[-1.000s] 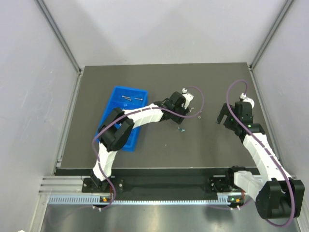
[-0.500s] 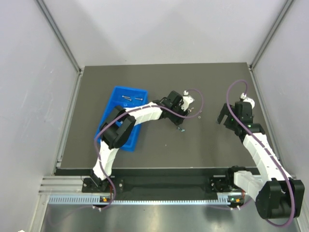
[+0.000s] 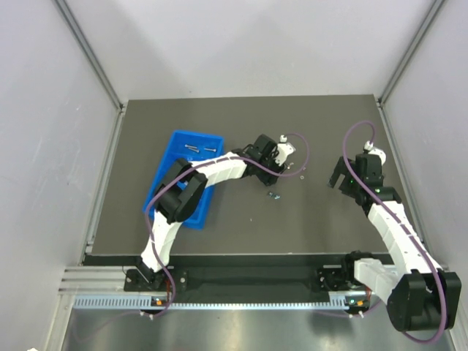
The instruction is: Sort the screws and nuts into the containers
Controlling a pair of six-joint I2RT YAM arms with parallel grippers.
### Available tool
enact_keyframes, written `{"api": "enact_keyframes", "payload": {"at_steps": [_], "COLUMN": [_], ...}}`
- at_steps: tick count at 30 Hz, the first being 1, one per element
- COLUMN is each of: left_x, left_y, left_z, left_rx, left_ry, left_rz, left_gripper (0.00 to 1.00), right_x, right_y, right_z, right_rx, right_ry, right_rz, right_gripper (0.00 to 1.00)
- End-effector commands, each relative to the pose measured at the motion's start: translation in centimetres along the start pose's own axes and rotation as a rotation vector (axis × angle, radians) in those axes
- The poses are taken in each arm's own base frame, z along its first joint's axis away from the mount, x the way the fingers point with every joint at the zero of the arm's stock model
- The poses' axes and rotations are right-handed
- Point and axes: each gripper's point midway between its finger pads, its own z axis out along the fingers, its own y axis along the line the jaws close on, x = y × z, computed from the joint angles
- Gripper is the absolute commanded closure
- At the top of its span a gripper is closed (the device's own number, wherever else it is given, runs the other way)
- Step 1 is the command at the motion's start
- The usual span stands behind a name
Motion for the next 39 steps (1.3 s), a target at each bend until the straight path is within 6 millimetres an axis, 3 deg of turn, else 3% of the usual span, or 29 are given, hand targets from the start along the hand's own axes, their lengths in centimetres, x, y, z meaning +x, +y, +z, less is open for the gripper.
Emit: {"api": "enact_keyframes", "payload": {"at_steps": [1,12,18,21,27,33,36,39], "left_x": [3.2,5.1,6.2,6.1,4.3,1.3,-0.3,-1.9], "left_y": [0.0,-0.6,0.1,0.3,0.7,2.3,3.3,4.7], "left_z": [0.7,0.2,0.2,0.0,-1.2,-3.8,-6.6,-10.7], "left_rx": [0.035,0.093,0.056,0.039,-0.03,-0.221,-0.312,-0.402], "left_ry": [0.106,0.165,0.209,0.21,0.133,-0.013,-0.109,-0.219], "left_rz": [0.023,0.068,0.088,0.083,-0.038,-0.377,-0.509,-0.592], "left_gripper": [0.54,0.62,0.77,0.86,0.86,0.86,0.86,0.86], "right_x": [-1.5,-1.5,-1.4,-1.5,-1.5,-1.4,-1.4,-1.5], "right_y": [0.1,0.1,0.0,0.1,0.3,0.3,0.4,0.5], "right_z": [-0.7,-0.8,-0.8,-0.8,-0.9,-0.9,-0.9,-0.9], "right_rx": [0.002,0.001,0.004,0.0,-0.007,-0.01,-0.018,-0.023], "right_ry": [-0.042,-0.045,-0.045,-0.046,-0.048,-0.047,-0.045,-0.046], "right_rz": [0.013,0.018,0.02,0.018,0.022,0.026,0.026,0.023], "right_gripper": [0.0,0.0,0.0,0.0,0.0,0.0,0.0,0.0]}}
